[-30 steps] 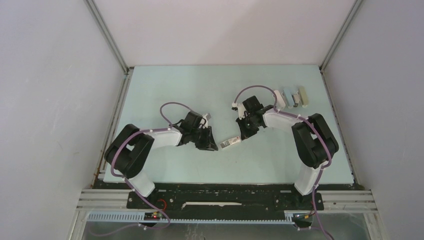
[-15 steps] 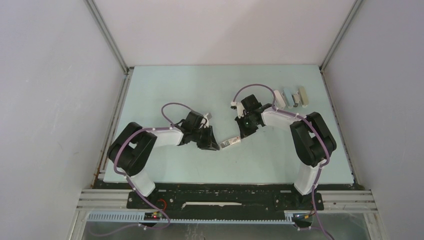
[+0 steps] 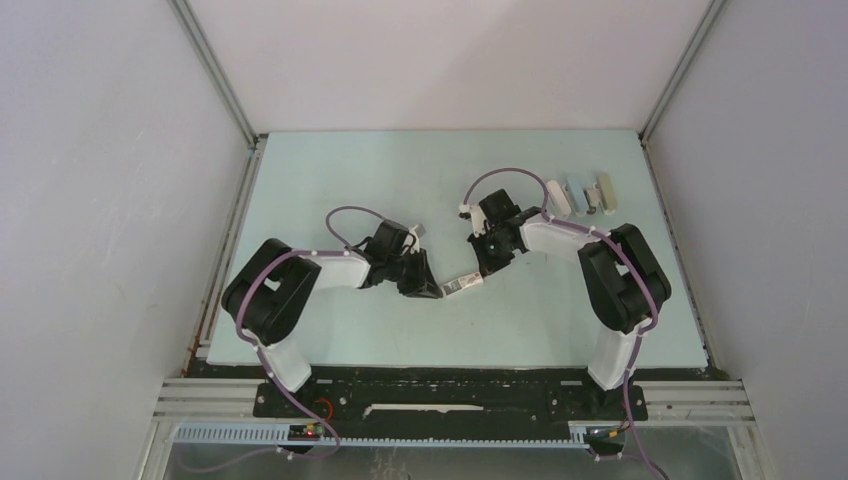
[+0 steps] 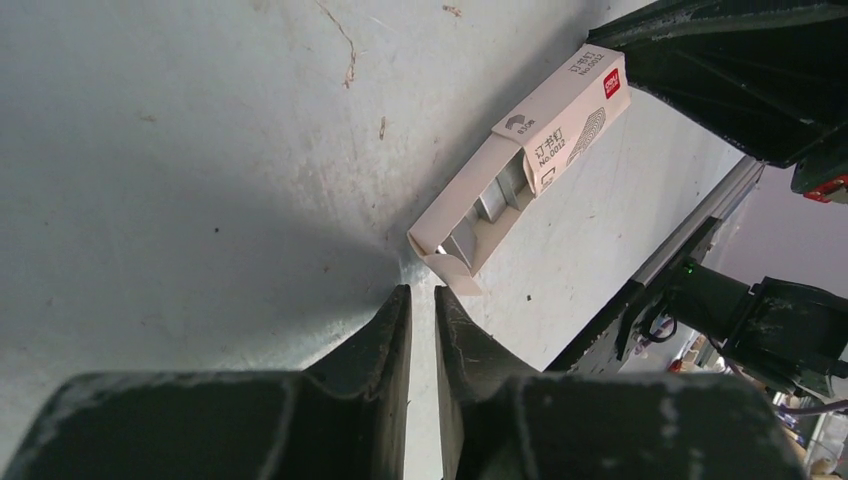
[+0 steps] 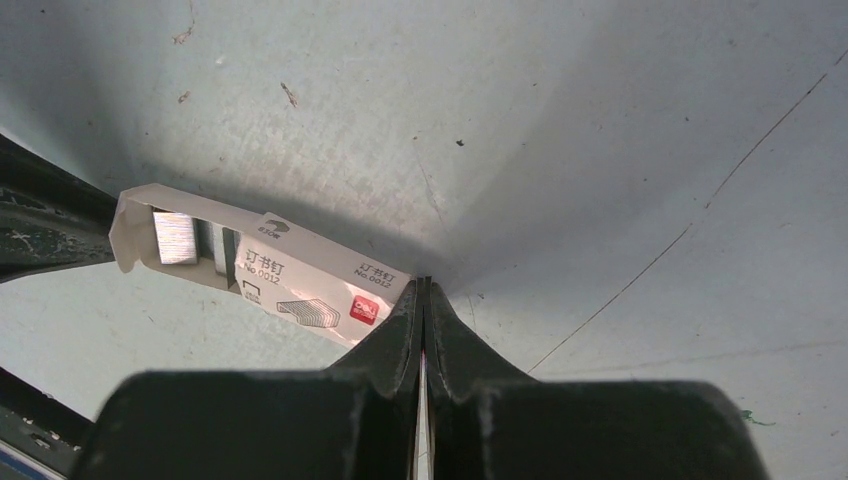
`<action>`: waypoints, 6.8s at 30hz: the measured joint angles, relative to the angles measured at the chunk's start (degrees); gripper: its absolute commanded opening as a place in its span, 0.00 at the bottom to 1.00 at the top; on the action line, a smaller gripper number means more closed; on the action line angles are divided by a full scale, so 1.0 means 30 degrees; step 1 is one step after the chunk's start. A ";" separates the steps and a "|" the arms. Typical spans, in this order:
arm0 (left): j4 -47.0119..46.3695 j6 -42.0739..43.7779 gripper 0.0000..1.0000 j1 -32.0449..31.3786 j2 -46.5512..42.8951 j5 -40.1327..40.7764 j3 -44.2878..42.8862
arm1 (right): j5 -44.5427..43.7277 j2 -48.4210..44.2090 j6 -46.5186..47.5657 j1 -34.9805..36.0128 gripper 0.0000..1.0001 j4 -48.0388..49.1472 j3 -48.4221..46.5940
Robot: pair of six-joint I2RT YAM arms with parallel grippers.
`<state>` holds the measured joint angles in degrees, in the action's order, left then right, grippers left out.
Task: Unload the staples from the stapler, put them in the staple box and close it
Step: Close the staple box at the center of the board.
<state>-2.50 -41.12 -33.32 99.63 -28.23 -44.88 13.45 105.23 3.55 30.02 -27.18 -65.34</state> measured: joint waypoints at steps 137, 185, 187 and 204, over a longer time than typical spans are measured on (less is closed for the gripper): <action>0.2302 -0.1078 0.22 0.0313 0.0109 0.0605 -0.2222 | -0.2900 0.0240 0.0525 0.3024 0.05 -0.0022 -0.0576; 0.3031 0.1362 0.17 -0.0022 -0.1457 0.2827 -0.0197 | -0.2463 0.0299 0.0539 0.2900 0.05 -0.0007 -0.0612; 0.3031 0.1370 0.17 -0.0029 -0.1457 0.2827 -0.0197 | -0.2463 0.0306 0.0539 0.2900 0.05 -0.0007 -0.0612; 0.3016 0.1370 0.16 -0.0109 -0.1348 0.2732 -0.0204 | -0.2441 0.0306 0.0532 0.2900 0.05 0.0000 -0.0619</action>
<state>6.55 -37.01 -33.65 95.59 -20.03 -45.50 6.13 106.15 5.15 38.72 -27.18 -67.20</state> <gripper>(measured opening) 0.166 0.052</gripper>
